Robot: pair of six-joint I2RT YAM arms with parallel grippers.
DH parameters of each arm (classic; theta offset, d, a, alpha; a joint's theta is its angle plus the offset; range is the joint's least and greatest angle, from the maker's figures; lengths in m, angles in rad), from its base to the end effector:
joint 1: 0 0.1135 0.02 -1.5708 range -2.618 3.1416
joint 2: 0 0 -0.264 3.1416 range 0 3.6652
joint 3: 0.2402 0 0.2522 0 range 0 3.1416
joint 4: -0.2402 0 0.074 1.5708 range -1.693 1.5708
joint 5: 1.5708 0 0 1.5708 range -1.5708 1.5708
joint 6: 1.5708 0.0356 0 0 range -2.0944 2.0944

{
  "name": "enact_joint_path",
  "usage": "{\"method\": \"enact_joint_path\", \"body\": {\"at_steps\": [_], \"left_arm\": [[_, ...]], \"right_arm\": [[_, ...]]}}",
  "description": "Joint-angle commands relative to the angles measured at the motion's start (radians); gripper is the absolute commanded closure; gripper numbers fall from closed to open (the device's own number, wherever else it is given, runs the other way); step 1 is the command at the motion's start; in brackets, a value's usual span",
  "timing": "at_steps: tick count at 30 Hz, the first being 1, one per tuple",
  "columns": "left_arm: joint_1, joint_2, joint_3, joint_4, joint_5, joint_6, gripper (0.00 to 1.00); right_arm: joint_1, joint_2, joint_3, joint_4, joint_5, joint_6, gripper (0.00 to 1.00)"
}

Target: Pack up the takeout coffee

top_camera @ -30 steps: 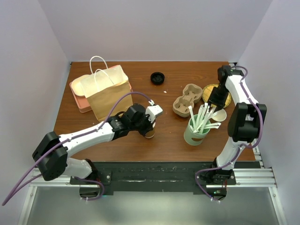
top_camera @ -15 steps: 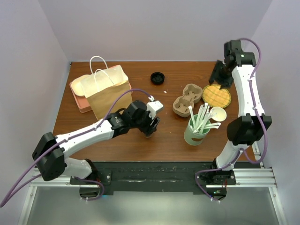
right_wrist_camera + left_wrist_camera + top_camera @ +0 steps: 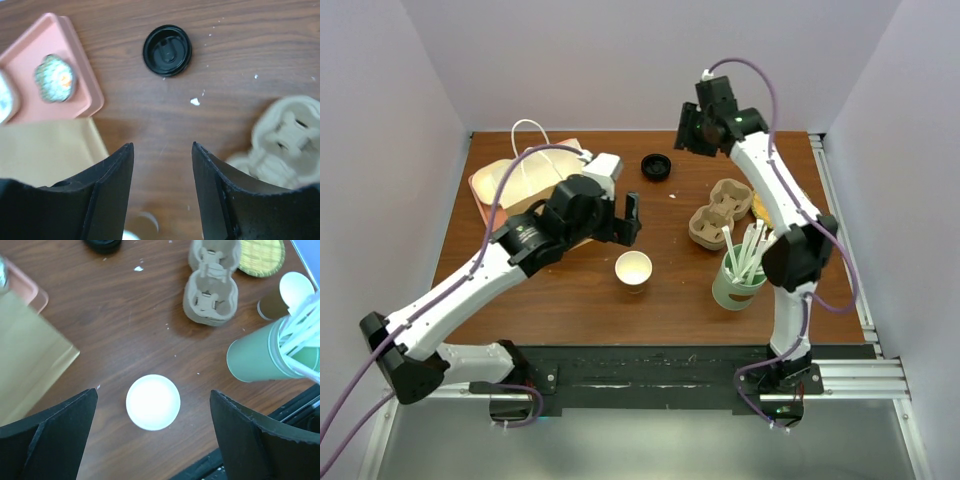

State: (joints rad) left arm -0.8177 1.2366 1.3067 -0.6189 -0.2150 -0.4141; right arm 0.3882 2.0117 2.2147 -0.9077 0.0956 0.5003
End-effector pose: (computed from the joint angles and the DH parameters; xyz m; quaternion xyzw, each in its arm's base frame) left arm 0.1877 -0.1891 0.3832 0.1224 0.8601 -0.2045 0.4509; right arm 0.4121 0.1649 0.3895 0.0708 0.9041 0.1410 0.3971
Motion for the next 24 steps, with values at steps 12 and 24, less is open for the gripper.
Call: {"method": "enact_joint_path", "body": {"at_steps": [12,24], "left_arm": [[0.034,-0.27,-0.087,-0.18,-0.06,-0.276,0.04],[0.035,-0.292,-0.055,-0.246,-0.061,-0.207,0.06]], "right_arm": [[0.017,0.364,0.142,0.353,0.067,-0.002,0.47],[0.043,0.369,0.014,0.576,-0.227,-0.351,0.41]]}}
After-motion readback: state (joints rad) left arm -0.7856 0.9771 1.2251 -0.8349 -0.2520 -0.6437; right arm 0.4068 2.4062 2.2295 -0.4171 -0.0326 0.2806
